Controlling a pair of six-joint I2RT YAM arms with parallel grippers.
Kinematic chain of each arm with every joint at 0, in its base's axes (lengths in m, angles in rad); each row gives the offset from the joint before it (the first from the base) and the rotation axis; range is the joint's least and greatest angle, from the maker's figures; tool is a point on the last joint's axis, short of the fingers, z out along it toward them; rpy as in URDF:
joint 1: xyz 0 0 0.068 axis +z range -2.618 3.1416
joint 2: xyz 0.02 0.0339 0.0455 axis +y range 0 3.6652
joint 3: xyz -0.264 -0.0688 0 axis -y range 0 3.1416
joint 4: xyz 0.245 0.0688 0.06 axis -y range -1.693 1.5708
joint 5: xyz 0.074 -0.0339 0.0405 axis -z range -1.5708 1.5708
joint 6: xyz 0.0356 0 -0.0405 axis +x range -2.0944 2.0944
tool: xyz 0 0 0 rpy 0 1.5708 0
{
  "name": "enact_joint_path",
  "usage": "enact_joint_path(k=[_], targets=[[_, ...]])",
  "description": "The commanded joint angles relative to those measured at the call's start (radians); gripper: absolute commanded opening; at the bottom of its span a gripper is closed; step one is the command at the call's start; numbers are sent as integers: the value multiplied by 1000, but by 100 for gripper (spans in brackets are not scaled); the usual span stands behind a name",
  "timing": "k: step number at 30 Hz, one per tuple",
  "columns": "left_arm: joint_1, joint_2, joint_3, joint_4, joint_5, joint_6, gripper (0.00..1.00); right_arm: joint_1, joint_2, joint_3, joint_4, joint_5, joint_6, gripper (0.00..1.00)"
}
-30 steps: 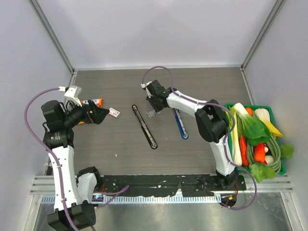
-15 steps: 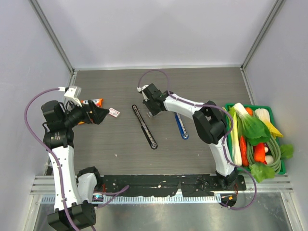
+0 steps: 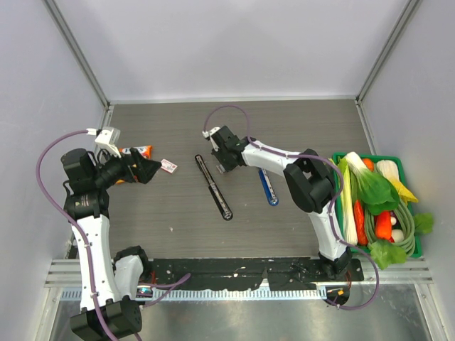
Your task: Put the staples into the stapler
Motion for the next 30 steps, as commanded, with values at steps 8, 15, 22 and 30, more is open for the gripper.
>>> enact_joint_path(k=[8, 15, 22, 30], targets=[[10, -11, 0, 33, 22, -11, 100, 5, -94, -42, 101, -21, -32, 15], [10, -11, 0, 34, 22, -11, 100, 3, -139, -46, 106, -31, -29, 15], [10, -11, 0, 34, 22, -11, 100, 1, -134, -63, 127, -8, -35, 15], [11, -10, 1, 34, 23, -11, 100, 1, -116, -108, 196, -22, -46, 15]])
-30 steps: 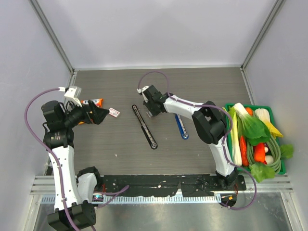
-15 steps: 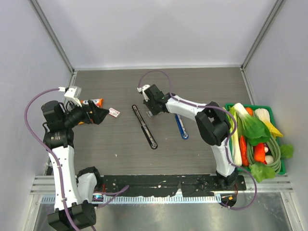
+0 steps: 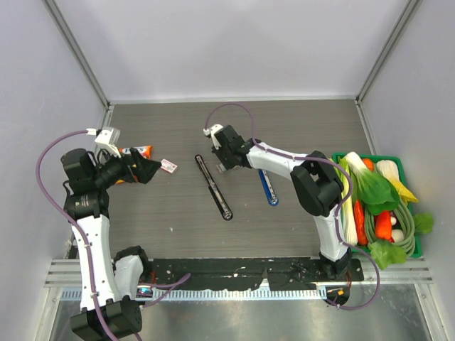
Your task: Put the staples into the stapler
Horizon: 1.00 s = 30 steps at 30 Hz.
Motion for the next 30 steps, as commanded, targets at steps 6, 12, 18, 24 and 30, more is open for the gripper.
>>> enact_joint_path(k=[6, 12, 18, 24, 30], targets=[[9, -5, 0, 34, 28, -11, 100, 1, -46, -72, 147, 10, -38, 15], [11, -5, 2, 36, 28, -11, 100, -2, -46, -94, 176, 13, -45, 15], [11, -2, 2, 34, 28, -10, 100, -9, -71, -117, 211, 12, -40, 15], [9, -4, 0, 36, 28, -11, 100, -20, -74, -121, 222, 12, -40, 15], [12, -5, -1, 37, 28, -11, 100, -40, -88, -121, 220, -37, -9, 15]])
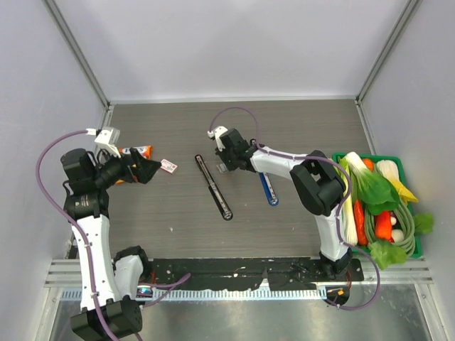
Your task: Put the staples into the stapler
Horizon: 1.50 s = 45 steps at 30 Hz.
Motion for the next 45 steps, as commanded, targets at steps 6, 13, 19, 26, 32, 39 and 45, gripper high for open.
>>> enact_joint_path(k=[6, 13, 19, 26, 32, 39, 45], targets=[[12, -7, -1, 36, 25, -13, 100, -12, -71, -4, 46, -7, 8, 15], [14, -8, -1, 36, 25, -13, 100, -12, -67, -1, 40, -41, 25, 15], [14, -10, -1, 37, 27, -13, 100, -12, -54, 1, 37, -33, 25, 15], [14, -10, -1, 36, 27, -13, 100, -12, -45, 4, 36, -31, 27, 15], [14, -11, -3, 36, 27, -13, 100, -11, -42, 2, 36, -36, 30, 15], [14, -13, -3, 36, 27, -13, 100, -12, -34, 2, 34, -42, 33, 15], [14, -13, -3, 36, 27, -13, 100, -11, -31, 4, 33, -41, 36, 15]])
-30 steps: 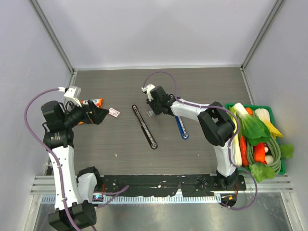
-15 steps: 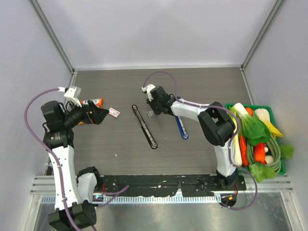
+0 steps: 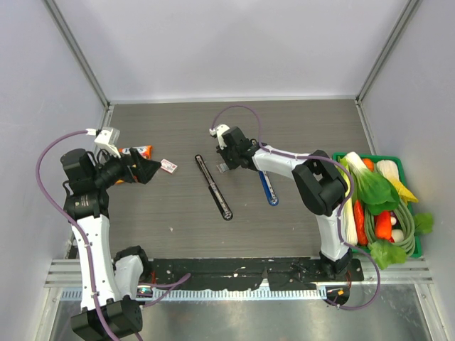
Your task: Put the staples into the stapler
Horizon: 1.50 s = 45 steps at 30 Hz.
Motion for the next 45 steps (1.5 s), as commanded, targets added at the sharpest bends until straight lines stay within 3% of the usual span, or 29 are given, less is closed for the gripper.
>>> enact_joint_path(k=[1, 45], targets=[[9, -13, -1, 37, 23, -12, 100, 4, -15, 9, 28, -3, 17, 15], [9, -8, 0, 36, 32, -14, 100, 0, -5, 14, 27, 19, 23, 15]])
